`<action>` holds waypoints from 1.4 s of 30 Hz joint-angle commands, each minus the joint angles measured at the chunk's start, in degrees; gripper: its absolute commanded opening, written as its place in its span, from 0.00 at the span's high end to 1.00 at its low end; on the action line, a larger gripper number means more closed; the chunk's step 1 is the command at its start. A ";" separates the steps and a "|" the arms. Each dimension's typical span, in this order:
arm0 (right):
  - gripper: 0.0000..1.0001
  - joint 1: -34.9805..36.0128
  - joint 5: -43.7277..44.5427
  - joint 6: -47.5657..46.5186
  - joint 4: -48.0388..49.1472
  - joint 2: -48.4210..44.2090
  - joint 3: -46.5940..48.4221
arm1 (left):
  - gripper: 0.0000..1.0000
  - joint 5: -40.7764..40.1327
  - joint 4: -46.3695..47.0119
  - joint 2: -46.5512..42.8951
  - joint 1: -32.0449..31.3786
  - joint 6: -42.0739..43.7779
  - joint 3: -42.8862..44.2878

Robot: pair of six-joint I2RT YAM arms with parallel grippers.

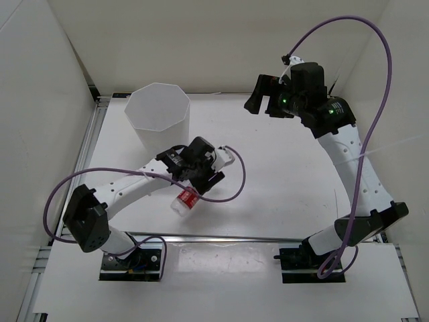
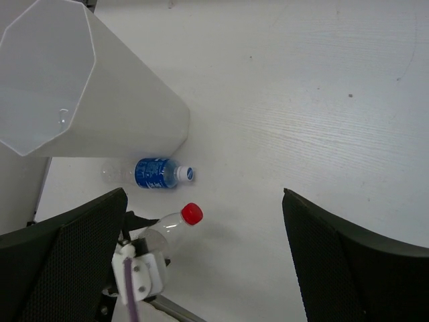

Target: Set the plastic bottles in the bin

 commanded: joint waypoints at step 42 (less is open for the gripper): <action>0.00 0.02 8.79 -1.18 -0.59 -5.43 -3.44 | 0.00 -4.48 8.12 14.43 31.60 -1.96 62.78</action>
